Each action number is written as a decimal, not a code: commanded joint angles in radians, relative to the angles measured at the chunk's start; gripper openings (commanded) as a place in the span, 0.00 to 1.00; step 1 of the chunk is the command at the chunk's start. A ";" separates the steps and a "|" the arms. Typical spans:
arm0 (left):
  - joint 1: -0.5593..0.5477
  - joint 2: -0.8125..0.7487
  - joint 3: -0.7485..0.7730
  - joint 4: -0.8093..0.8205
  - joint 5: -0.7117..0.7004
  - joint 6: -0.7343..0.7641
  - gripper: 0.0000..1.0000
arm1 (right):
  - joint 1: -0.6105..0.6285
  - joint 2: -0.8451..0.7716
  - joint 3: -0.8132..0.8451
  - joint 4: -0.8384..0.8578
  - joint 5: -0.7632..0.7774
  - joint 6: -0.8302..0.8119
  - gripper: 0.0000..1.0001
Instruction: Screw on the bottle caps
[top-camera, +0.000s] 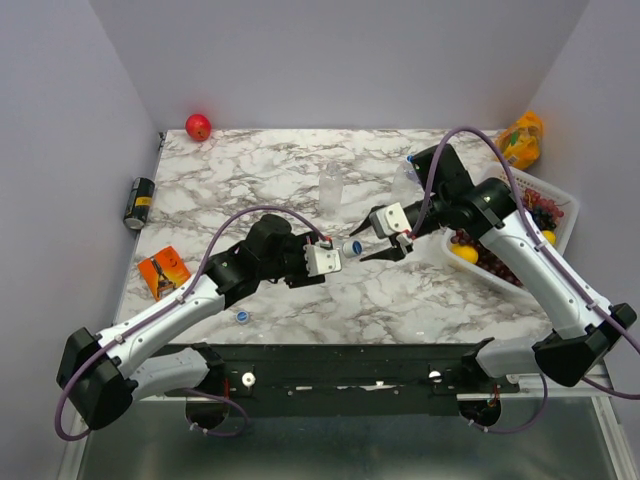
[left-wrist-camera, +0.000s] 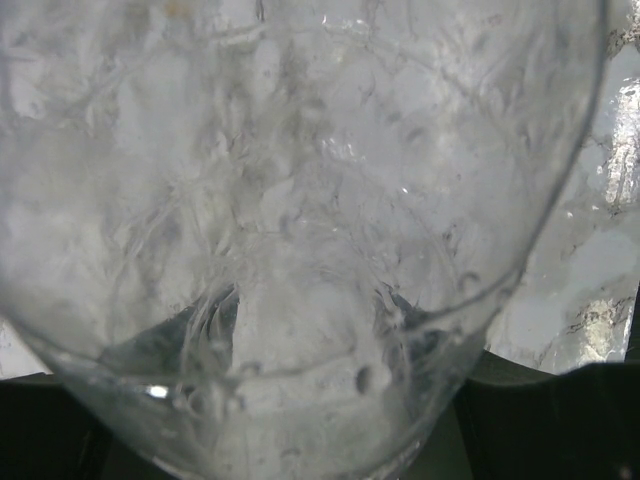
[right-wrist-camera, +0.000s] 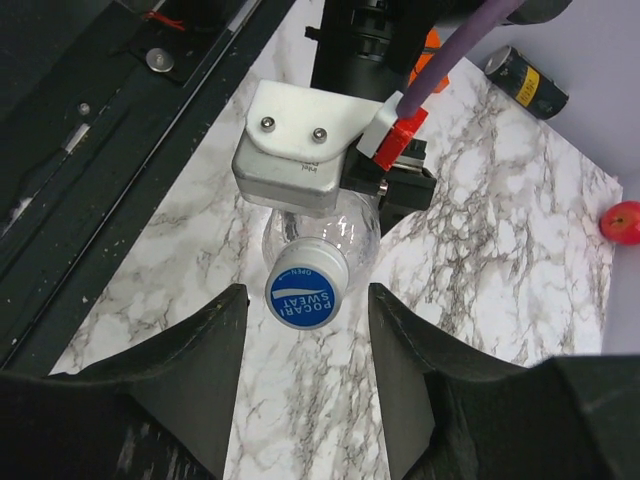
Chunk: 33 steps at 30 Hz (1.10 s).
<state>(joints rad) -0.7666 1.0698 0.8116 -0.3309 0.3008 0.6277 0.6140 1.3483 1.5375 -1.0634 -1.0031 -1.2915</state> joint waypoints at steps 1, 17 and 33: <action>0.006 0.009 0.040 0.027 0.032 -0.042 0.00 | 0.009 0.017 0.003 -0.013 -0.051 0.008 0.57; 0.013 0.018 0.040 0.076 0.043 -0.085 0.00 | 0.009 0.049 -0.016 0.100 -0.037 0.205 0.14; 0.065 -0.010 0.032 0.247 0.014 -0.347 0.00 | 0.004 0.083 -0.014 0.269 0.047 0.618 0.27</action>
<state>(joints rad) -0.7261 1.0847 0.8112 -0.2672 0.3191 0.4225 0.5980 1.3926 1.5269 -0.7849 -0.9920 -0.7341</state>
